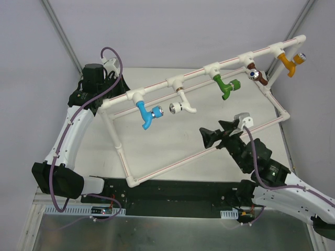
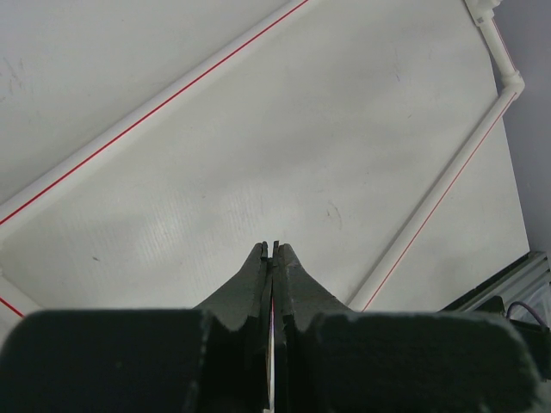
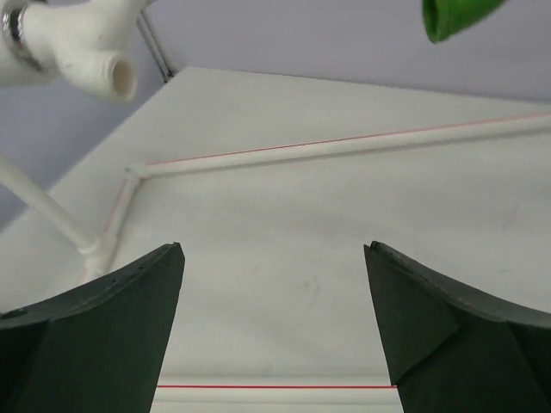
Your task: Install the water faucets
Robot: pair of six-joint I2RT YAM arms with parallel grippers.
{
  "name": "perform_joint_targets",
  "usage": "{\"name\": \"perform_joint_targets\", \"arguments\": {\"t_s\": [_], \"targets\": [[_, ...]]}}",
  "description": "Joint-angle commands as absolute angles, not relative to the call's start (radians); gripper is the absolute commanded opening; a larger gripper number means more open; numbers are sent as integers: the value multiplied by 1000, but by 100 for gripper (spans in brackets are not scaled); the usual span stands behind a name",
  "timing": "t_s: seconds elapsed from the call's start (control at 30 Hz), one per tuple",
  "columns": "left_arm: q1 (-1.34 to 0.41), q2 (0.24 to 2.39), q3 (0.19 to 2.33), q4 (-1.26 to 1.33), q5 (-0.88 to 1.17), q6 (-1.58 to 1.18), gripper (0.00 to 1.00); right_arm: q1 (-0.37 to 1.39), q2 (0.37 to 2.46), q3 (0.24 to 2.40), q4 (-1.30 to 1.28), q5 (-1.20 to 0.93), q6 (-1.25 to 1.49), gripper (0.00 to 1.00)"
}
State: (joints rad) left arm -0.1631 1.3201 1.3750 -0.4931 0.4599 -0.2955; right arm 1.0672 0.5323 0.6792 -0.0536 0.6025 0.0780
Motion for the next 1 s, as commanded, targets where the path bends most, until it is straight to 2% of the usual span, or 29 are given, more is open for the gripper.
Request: {"name": "perform_joint_targets", "arguments": {"t_s": [0.0, 0.13, 0.3, 0.53, 0.97], "targets": [[-190, 1361, 1308, -569, 433, -281, 0, 1069, 489, 655, -26, 395, -663, 95], [-189, 1367, 1310, -569, 431, -281, 0, 1069, 497, 623, 84, 229, -1035, 96], [-189, 1368, 1310, -569, 425, -279, 0, 1072, 580, 629, 296, 166, -1339, 97], [-189, 1373, 1308, -569, 422, -278, 0, 1071, 704, 736, 383, 147, -1480, 96], [-189, 1370, 1310, -569, 422, -278, 0, 1072, 868, 819, 413, 89, -1531, 96]]}}
